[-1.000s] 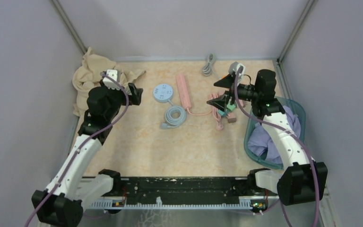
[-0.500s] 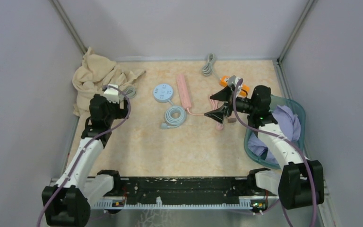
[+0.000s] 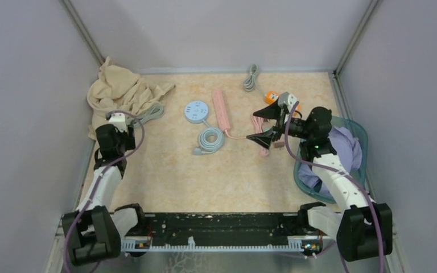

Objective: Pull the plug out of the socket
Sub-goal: Move the socket to the center of the board.

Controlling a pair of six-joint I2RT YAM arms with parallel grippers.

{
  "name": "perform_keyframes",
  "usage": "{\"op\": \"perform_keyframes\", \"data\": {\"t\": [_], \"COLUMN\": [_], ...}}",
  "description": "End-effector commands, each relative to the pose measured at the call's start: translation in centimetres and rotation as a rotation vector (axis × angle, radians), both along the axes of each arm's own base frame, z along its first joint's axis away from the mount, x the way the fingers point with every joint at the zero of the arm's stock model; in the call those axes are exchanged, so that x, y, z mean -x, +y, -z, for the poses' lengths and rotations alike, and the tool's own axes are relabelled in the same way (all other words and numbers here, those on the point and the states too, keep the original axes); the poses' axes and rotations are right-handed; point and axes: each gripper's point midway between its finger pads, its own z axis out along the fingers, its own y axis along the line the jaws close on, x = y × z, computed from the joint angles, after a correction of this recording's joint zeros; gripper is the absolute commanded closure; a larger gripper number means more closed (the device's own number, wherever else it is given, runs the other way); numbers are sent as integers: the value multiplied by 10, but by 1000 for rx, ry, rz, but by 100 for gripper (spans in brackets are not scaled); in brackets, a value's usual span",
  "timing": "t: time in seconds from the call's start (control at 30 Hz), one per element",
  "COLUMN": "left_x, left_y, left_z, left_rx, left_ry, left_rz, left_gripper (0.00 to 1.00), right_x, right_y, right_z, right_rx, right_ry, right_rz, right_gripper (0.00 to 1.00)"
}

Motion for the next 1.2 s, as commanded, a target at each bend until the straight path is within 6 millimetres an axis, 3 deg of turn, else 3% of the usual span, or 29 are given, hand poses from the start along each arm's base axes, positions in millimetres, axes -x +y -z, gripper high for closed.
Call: {"op": "perform_keyframes", "data": {"t": [0.0,0.13,0.33,0.37,0.47,0.6,0.73,0.87,1.0,1.17], "left_x": [-4,4,1,1,0,-5,-13,-10,0,29], "left_y": [7,26,18,17,11,-4,-39,-72,-113,-164], "left_z": [22,43,49,52,59,50,33,29,23,27], "left_rx": [58,85,111,123,162,226,413,613,619,807], "left_ry": [64,123,156,167,199,167,155,234,219,212], "left_rz": [7,-67,-22,-19,-7,53,136,75,-63,-260], "left_gripper": [25,26,39,43,75,86,100,100,94,91], "right_x": [13,18,20,20,21,21,21,20,17,14], "right_y": [2,3,4,4,4,4,4,4,4,4], "right_z": [-23,-26,-28,-28,-28,-29,-28,-26,-22,-16], "right_rx": [-24,-29,-30,-30,-31,-31,-30,-26,-19,-10], "right_ry": [-106,-122,-129,-129,-134,-136,-137,-135,-131,-120], "right_rz": [-32,-39,-47,-47,-49,-48,-46,-45,-43,-40], "right_gripper": [1,1,1,1,1,1,1,1,1,1]}}
